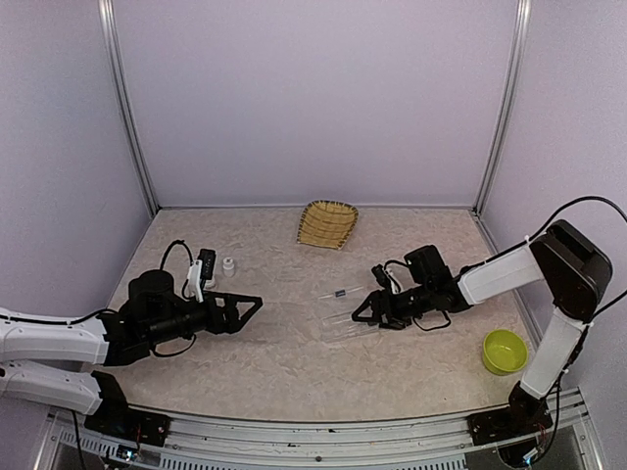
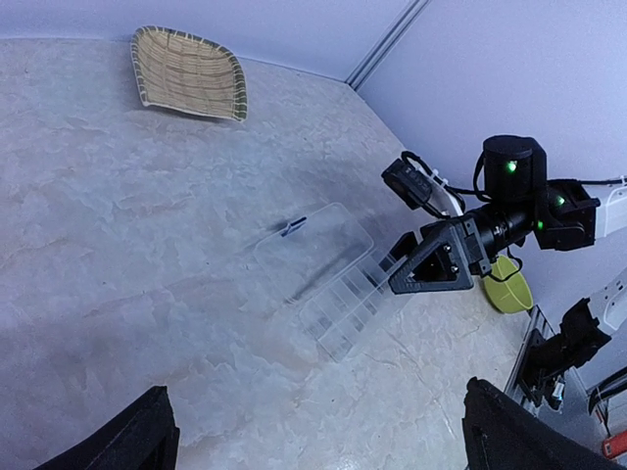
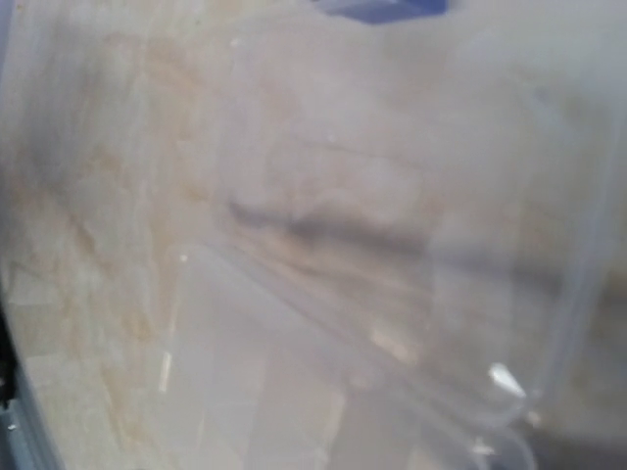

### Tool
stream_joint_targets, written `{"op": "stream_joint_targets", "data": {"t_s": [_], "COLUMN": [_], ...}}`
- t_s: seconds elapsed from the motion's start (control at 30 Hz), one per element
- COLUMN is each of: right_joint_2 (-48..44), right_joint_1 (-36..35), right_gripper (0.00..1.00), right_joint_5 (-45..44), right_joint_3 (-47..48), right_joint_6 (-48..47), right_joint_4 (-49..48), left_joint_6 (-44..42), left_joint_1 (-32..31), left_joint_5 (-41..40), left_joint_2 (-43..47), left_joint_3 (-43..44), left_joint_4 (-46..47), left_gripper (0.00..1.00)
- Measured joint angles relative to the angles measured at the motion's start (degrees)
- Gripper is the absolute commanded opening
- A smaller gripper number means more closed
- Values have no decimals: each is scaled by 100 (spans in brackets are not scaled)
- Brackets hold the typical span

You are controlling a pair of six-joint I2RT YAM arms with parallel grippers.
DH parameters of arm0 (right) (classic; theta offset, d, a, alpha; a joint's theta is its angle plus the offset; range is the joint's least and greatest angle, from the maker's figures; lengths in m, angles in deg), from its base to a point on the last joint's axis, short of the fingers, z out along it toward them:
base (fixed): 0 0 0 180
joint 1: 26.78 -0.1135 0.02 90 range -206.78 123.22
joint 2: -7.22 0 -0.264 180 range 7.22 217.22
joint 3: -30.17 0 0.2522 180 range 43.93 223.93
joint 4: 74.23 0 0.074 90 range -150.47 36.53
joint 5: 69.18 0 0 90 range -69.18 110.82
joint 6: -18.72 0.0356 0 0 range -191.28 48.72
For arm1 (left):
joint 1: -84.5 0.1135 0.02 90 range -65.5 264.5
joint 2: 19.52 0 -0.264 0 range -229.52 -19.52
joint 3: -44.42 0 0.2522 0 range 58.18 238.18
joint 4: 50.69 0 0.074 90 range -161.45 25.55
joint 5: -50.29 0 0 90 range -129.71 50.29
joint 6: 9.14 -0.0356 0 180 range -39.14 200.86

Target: Sort the pills into containers

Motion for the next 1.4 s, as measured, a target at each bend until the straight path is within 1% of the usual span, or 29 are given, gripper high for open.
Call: {"op": "stream_joint_targets", "data": {"t_s": [0.27, 0.47, 0.63, 0.77, 1.03, 1.23, 1.4], "right_joint_2": [-656, -695, -557, -275, 247, 254, 199], "right_joint_1": [0, -11, -76, -179, -732, -955, -1106], "right_gripper": [76, 77, 78, 79, 81, 82, 84], "right_joint_5": [-549, -741, -826, -850, -1091, -1626, -2406], "right_joint_3": [-149, -186, -166, 146, 820, 951, 1137], "right_joint_6": [-304, -400, -420, -420, -420, -485, -688], "right_joint_4": [575, 758, 761, 713, 793, 1029, 1565], "left_joint_6": [-15, 33, 146, 304, 511, 612, 667], "left_joint_1": [118, 232, 247, 254, 308, 424, 428], "left_joint_5": [-68, -240, -459, -719, -1287, -1528, -1661], "left_joint_2": [2, 9, 238, 658, 1469, 1705, 1823], "left_joint_3": [2, 13, 15, 15, 15, 15, 15], "left_joint_4": [-81, -214, -562, -944, -1808, -2271, -2551], "left_gripper": [99, 99, 99, 99, 99, 99, 99]}}
